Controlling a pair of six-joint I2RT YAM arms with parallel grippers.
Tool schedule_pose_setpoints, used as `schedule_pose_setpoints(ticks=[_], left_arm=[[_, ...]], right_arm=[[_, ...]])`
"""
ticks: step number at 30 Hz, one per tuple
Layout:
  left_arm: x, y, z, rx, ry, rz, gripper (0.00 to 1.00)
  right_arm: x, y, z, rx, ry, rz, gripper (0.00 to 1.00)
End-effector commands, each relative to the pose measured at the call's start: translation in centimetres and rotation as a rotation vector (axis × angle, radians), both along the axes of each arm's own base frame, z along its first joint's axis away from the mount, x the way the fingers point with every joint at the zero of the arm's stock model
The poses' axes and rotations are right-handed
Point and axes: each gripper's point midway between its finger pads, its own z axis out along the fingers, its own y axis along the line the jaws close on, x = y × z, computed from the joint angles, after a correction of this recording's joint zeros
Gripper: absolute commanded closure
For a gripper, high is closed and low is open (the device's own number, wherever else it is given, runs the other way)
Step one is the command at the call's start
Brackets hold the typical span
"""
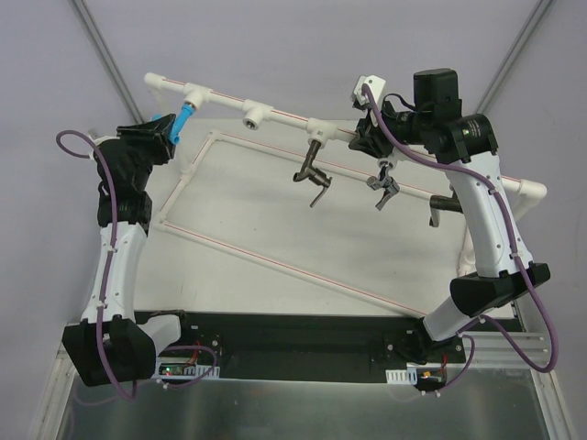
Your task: Install the water faucets
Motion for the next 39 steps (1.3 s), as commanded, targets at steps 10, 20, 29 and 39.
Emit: schedule_pose_setpoints(ticks=[10,20,29,39], left_arm=[[-2.4,-0.4,5.5,0.953,-0.292,-0.011,0.95],[-5.2,-6.6,4.1,2.052,-0.628,-0.196,0.89],[-3.7,-6.1,-1.5,2.858,-0.495,-0.329,0.77],[-4.8,-6.3,4.3,2.519,-0.456,-0.143,0.25]], right_arm=[[-2.2,1.5,0.3,0.049,0.055,0.068,0.99],[-2.1,1.8,0.3,0.056,0.061,0.078,0.99],[-2.3,2.0,0.3,0.053,0.059,0.08,0.99],[-2.4,2.0,0.4,0.05,0.057,0.08,0.99]])
